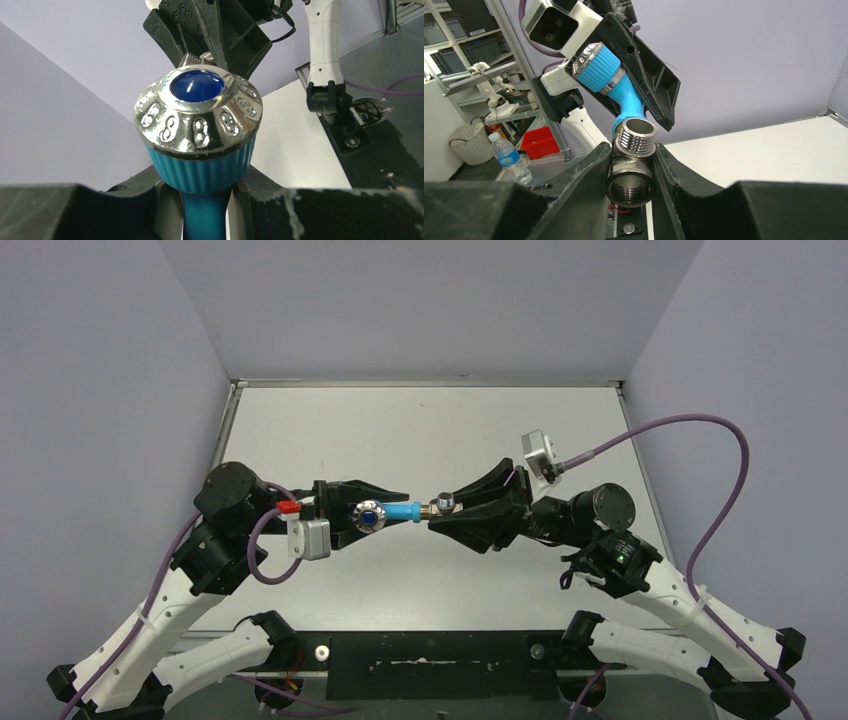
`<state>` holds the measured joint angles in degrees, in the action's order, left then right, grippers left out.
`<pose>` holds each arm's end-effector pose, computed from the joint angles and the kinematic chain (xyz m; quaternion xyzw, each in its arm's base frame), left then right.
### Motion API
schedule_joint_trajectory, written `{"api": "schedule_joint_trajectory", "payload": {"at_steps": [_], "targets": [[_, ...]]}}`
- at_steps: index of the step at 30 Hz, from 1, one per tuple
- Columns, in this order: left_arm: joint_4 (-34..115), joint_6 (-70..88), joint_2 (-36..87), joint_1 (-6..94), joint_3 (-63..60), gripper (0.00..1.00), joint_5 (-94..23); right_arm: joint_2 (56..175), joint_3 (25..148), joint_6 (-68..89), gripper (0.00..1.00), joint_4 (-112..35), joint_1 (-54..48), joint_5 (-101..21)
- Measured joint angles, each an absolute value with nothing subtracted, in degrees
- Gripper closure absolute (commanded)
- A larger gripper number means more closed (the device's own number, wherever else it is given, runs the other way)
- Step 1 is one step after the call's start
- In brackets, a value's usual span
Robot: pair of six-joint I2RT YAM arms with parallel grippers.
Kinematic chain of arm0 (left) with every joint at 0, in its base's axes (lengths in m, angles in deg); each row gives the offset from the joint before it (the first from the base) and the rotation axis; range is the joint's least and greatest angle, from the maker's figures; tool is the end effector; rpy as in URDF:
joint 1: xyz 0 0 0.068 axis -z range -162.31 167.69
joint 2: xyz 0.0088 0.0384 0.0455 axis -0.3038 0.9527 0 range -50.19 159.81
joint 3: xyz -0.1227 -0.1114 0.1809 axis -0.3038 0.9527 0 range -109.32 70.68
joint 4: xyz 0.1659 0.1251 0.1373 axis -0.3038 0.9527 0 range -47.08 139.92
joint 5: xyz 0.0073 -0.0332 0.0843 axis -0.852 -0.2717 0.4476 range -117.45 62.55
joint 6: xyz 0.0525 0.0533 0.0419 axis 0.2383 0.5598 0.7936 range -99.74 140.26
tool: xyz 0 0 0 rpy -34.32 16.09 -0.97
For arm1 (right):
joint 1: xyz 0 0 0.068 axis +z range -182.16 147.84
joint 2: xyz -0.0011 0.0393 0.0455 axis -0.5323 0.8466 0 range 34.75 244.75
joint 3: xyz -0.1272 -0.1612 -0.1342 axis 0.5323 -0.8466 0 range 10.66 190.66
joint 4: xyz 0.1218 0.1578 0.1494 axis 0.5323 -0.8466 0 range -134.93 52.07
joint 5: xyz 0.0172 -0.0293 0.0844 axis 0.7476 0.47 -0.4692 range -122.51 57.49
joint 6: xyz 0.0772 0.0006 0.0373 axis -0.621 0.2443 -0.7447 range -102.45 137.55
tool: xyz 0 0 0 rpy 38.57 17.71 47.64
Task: Install the water faucets
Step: Install the water faucet onto the adaptor.
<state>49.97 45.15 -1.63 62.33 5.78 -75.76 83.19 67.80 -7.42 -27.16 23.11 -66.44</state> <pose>0.0971 -0.1753 0.4329 0.5930 0.3076 -0.3803 0.6396 0.0866 0.1988 0.4297 -0.3743 0.4708 0.6321 0.4886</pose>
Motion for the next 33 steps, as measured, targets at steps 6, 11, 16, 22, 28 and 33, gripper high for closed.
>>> {"api": "schedule_joint_trajectory", "payload": {"at_steps": [6,11,16,22,28,33], "targets": [[50.10,49.39,-1.83,62.38,5.82,1.00,-75.30,83.50,67.80,-9.14,1.00,-26.77,23.11,-66.18],[51.74,54.02,-1.85,62.38,5.69,1.00,-75.28,83.78,67.83,-9.93,1.00,-27.29,23.11,-66.11],[53.16,58.92,-2.44,62.38,5.71,1.00,-75.06,84.31,67.87,-11.86,1.00,-27.56,23.11,-66.18],[53.42,65.10,-3.34,62.38,6.65,1.00,-74.63,84.85,67.87,-15.51,1.00,-27.56,23.11,-66.11],[53.20,69.02,-3.97,62.40,7.59,1.00,-74.15,85.01,67.87,-17.25,1.00,-27.80,23.11,-65.78],[52.29,71.03,-4.83,62.55,8.95,1.00,-73.77,85.27,67.85,-19.00,1.00,-28.02,23.11,-65.67]]}}
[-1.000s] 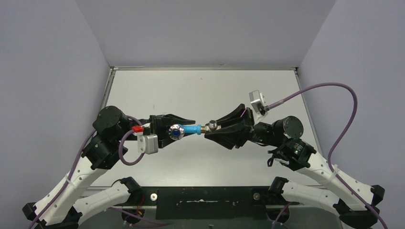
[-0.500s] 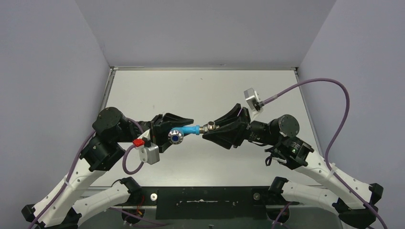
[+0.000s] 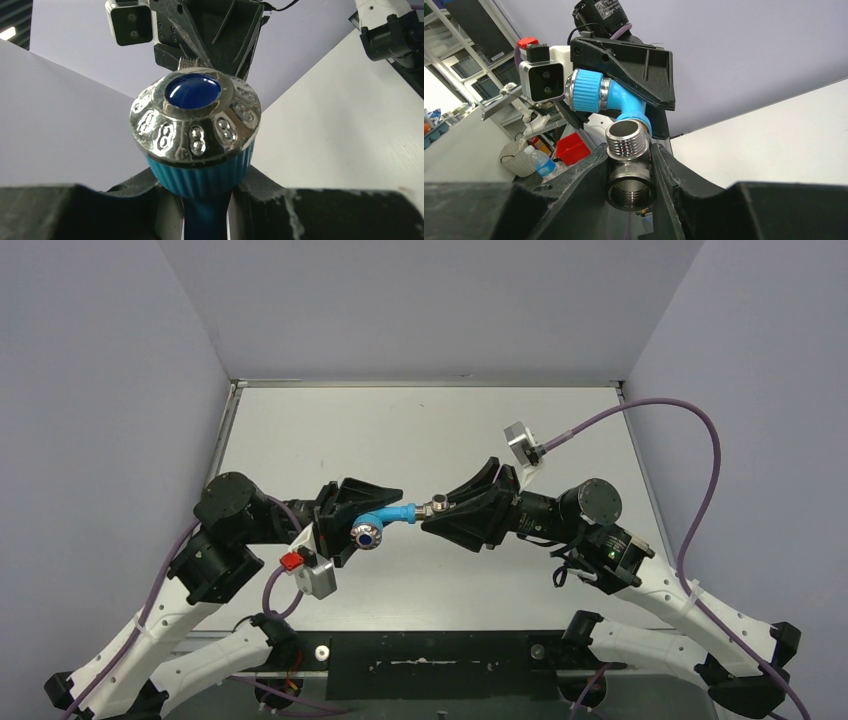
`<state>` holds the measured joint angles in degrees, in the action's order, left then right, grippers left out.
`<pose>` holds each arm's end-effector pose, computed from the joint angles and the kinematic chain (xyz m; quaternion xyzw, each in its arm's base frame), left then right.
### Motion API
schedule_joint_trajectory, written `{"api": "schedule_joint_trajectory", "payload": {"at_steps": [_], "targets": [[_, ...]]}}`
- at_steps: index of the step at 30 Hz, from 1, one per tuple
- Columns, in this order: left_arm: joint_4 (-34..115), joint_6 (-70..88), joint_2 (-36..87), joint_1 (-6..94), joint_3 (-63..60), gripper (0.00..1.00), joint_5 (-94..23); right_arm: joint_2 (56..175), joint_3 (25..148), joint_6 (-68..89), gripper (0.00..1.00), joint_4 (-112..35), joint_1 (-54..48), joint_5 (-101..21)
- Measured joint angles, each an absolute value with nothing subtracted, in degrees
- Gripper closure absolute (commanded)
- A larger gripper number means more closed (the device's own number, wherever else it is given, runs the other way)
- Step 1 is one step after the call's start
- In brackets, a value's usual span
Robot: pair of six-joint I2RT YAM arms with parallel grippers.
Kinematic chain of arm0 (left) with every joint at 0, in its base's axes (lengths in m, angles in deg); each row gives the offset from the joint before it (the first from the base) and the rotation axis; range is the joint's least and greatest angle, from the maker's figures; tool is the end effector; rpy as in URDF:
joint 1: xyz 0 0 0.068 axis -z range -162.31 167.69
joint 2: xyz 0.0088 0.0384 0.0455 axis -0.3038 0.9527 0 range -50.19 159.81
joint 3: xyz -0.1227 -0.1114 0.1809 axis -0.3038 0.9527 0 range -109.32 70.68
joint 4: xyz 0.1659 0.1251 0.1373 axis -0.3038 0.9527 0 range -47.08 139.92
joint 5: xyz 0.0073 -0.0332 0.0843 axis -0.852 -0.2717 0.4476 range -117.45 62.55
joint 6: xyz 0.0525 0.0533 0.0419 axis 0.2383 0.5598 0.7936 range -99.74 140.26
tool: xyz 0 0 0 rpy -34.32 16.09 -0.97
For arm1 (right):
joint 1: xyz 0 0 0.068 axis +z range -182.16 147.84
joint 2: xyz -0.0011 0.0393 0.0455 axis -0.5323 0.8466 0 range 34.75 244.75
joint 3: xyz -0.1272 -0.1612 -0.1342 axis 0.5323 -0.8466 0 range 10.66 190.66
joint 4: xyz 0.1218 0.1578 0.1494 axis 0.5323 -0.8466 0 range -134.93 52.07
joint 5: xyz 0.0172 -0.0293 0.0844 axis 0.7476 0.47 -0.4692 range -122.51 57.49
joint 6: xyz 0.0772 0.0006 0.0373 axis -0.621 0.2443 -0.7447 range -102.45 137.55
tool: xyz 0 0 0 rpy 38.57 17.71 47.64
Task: Install the water faucets
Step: Install the water faucet onto the adaptor.
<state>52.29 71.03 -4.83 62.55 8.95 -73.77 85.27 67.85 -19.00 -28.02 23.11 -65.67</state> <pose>0.0927 -0.1695 0.4194 0.6492 0.1909 -0.2248 0.7011 0.0943 0.2085 0.4210 -0.3189 0.5281 0.6706 0.4121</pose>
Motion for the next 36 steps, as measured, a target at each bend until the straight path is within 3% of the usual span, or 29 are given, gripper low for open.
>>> {"api": "schedule_joint_trajectory", "payload": {"at_steps": [36], "targets": [[49.73,71.44,-5.46,63.36,12.92,1.00,-73.73,80.85,65.18,-17.56,1.00,-32.50,23.46,-64.80]]}}
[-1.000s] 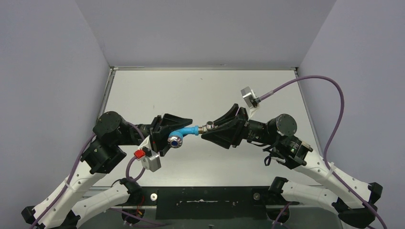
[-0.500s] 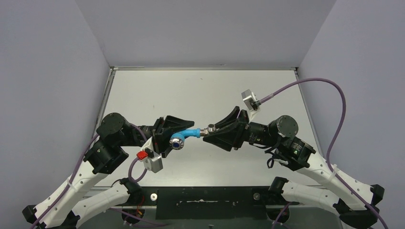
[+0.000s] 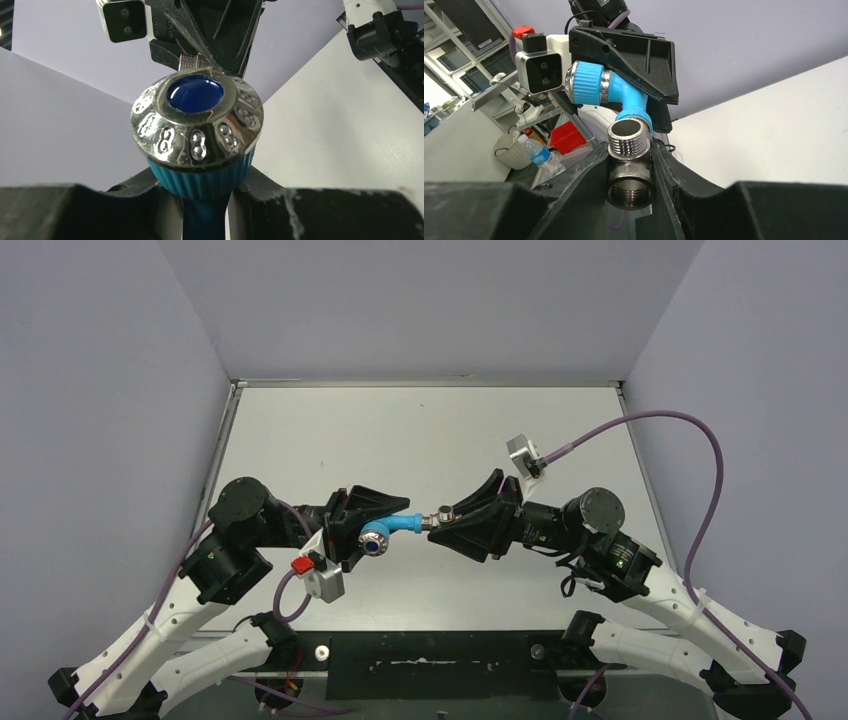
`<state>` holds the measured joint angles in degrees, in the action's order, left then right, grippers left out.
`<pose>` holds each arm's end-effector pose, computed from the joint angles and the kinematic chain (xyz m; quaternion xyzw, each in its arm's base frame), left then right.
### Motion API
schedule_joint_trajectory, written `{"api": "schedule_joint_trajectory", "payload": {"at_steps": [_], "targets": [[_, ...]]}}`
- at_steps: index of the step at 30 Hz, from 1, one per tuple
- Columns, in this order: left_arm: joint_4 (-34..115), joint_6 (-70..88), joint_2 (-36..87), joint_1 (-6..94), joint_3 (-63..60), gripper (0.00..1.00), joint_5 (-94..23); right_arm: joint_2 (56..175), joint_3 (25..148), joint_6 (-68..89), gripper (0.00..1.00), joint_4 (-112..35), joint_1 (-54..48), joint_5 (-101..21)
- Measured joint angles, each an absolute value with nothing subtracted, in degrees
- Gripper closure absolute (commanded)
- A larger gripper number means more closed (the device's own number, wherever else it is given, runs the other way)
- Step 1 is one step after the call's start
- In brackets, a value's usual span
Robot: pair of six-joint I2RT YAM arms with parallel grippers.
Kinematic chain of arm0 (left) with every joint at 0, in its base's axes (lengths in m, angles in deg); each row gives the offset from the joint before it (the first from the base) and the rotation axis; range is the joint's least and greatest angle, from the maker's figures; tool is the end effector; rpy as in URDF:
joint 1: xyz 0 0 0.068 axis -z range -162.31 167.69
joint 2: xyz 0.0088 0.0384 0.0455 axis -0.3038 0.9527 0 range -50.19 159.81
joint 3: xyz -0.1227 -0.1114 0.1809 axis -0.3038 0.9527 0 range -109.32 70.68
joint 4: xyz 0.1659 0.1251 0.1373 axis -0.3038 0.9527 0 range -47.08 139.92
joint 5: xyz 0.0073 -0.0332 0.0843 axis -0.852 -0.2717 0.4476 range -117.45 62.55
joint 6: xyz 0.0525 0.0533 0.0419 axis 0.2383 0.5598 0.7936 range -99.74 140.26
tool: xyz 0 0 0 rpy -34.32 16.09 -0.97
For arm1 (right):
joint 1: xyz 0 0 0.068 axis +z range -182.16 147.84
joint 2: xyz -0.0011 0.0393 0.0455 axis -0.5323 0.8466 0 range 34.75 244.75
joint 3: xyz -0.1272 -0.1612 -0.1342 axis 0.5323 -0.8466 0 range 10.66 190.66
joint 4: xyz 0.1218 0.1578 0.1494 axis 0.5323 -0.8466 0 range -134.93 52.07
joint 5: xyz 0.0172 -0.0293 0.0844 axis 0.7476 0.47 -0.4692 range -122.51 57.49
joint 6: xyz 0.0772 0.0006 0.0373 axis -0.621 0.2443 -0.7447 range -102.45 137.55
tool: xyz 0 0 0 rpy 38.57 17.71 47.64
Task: Install the water faucets
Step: Install the water faucet onto the adaptor.
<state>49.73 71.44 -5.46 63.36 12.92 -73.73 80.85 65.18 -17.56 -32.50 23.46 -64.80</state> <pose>0.0940 -0.1745 0.4037 0.6534 0.1886 -0.2292 0.6964 0.0860 0.1970 0.4095 -0.3209 0.5439 0.6586 0.4092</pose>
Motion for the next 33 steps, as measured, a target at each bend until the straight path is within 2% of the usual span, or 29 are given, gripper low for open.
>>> {"api": "schedule_joint_trajectory", "payload": {"at_steps": [14,25,29,33], "targets": [[48.86,69.91,-5.74,63.40,13.97,1.00,-73.71,80.29,64.39,-16.99,1.00,-32.58,23.83,-64.19],[46.58,68.93,-5.77,63.38,14.72,1.00,-73.73,80.39,64.39,-17.21,0.68,-31.84,23.83,-63.62],[46.54,68.95,-5.61,63.32,14.72,1.00,-73.60,80.39,64.39,-17.52,0.62,-31.36,23.98,-64.01],[46.52,68.97,-5.46,63.27,14.74,1.00,-73.40,80.39,64.39,-17.69,0.64,-31.08,24.55,-64.93]]}}
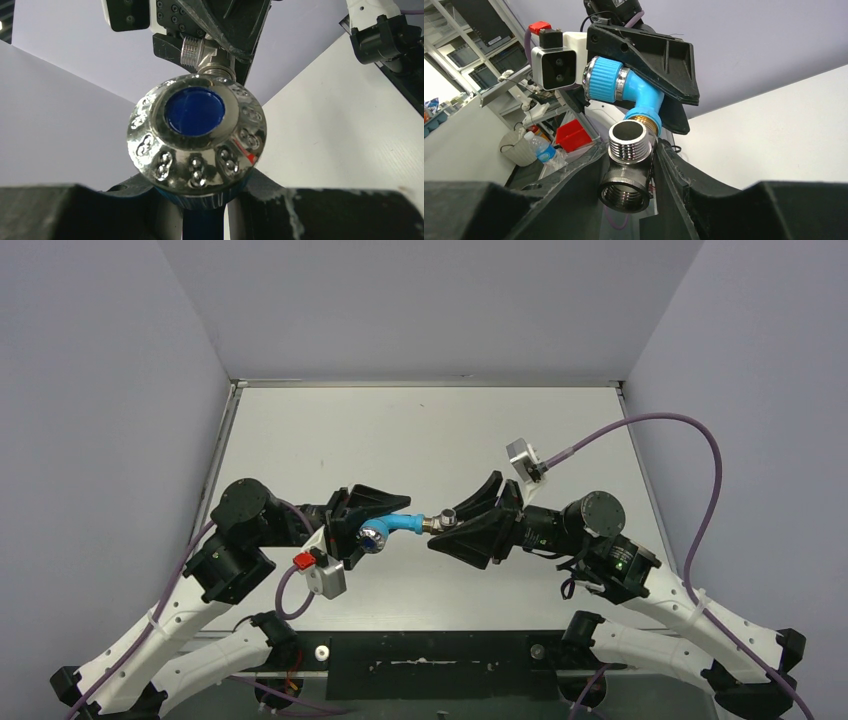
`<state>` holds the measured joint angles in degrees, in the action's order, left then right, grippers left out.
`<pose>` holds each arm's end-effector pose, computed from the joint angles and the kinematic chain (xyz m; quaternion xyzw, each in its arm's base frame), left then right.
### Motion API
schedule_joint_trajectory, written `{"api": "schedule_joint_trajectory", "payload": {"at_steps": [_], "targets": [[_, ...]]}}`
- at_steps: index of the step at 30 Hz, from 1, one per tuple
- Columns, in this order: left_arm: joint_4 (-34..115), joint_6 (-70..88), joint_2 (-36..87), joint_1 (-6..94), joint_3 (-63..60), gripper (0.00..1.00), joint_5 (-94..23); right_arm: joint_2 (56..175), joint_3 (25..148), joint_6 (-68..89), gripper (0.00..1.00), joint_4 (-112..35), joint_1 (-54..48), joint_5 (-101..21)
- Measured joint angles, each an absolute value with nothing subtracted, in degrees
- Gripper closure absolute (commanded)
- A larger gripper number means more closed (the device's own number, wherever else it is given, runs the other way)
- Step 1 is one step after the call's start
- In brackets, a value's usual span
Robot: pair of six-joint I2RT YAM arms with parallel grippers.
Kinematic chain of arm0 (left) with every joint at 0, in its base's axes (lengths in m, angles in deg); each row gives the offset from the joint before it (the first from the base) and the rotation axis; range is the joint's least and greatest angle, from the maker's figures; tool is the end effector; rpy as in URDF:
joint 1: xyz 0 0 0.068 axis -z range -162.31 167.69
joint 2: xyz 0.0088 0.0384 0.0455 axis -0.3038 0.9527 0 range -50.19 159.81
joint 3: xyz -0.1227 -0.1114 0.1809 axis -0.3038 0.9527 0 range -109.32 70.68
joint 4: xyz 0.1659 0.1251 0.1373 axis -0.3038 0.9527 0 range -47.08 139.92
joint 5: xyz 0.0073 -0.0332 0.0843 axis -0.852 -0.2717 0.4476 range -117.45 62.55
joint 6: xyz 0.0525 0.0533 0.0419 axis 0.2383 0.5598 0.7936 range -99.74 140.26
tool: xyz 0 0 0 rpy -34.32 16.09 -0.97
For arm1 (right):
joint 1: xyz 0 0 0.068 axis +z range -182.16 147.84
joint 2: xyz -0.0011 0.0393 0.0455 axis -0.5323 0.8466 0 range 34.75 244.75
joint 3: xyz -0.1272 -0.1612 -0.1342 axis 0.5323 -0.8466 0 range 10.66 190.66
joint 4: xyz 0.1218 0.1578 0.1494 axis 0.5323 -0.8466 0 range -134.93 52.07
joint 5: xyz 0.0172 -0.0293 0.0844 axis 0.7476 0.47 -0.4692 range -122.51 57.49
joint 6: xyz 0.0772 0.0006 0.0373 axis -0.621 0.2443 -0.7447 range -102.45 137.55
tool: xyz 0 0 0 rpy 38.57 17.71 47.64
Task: Install the water faucets
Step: Install the water faucet onto the adaptor.
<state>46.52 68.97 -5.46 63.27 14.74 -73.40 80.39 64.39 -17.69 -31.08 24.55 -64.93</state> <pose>0.0968 -0.1765 0.4000 0.6443 0.1971 -0.2381 0.6996 0.0812 0.1974 0.4094 -0.3265 0.5335 0.6658 0.4069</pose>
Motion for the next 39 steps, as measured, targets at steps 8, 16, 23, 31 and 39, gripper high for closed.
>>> {"api": "schedule_joint_trajectory", "payload": {"at_steps": [8,16,23,31,39], "targets": [[46.52,69.02,-5.46,63.29,14.74,1.00,-73.31,80.59,64.42,-17.84,0.85,-31.12,24.57,-65.76],[46.95,69.45,-5.46,63.29,14.72,1.00,-73.12,80.57,64.53,-17.36,0.98,-31.69,24.57,-65.70],[50.10,70.33,-5.02,63.40,14.26,1.00,-71.59,80.79,68.44,-10.81,1.00,-41.76,24.66,-64.73],[51.96,67.29,-4.52,62.90,14.24,1.00,-68.07,79.65,73.68,0.71,1.00,-52.23,25.75,-64.95],[48.92,55.81,-5.22,62.90,14.39,1.00,-67.33,76.44,75.08,18.05,1.00,-55.40,26.01,-62.42]]}}
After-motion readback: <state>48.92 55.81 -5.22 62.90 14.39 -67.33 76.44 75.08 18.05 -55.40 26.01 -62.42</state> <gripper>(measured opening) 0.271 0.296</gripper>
